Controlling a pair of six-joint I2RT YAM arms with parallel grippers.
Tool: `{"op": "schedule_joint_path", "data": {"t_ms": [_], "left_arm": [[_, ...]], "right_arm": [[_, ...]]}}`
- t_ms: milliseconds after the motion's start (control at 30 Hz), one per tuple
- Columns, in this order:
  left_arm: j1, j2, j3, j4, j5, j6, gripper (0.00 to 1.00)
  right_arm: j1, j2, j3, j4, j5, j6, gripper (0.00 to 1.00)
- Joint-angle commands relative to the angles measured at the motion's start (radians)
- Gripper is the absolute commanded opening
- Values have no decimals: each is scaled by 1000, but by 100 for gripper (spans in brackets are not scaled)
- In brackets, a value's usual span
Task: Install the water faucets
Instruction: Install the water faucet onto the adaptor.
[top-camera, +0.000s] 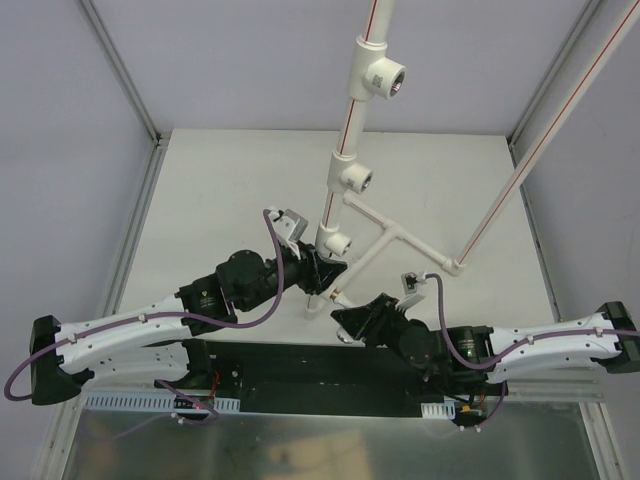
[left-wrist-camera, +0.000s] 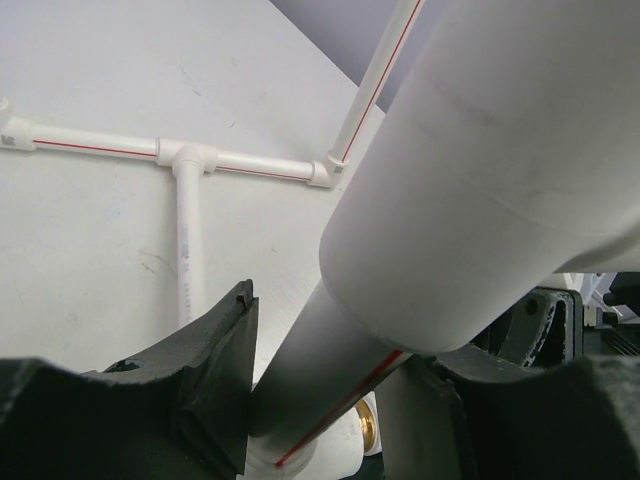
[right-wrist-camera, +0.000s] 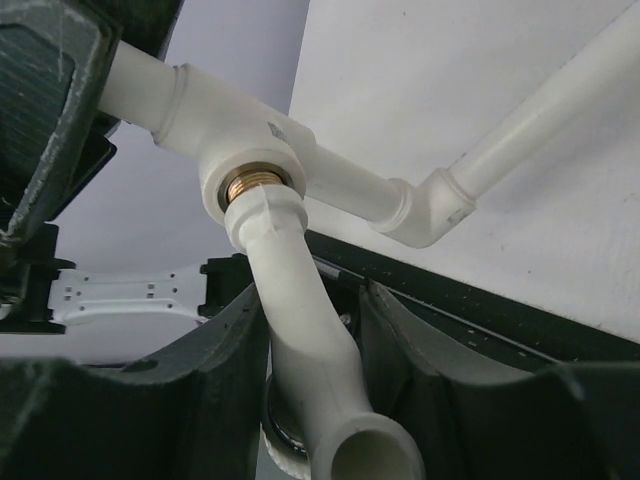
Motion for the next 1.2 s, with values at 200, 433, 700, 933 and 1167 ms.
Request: {"op": "schedule_joint_path", "data": {"t_ms": [200,433,700,933,1167], "left_arm": [[-50,-3,21,238,186,-267,0],[-50,-5,12,234,187,-268,0],[-52,-11,-25,208,250,-218,0],[-50,-20,-77,191,288,-193,0],[-50,-71,-122,149,294,-167,0]], "right_arm": [[-18,-138,-44,64,-4,390,0],[-27,-212,-104,72,-11,563,0],[-49,-230,-108,70,-57,635,0],[-78,-235,-142,99,-108,735,0],[-133,-212,-191,193,-203,836,0]]}}
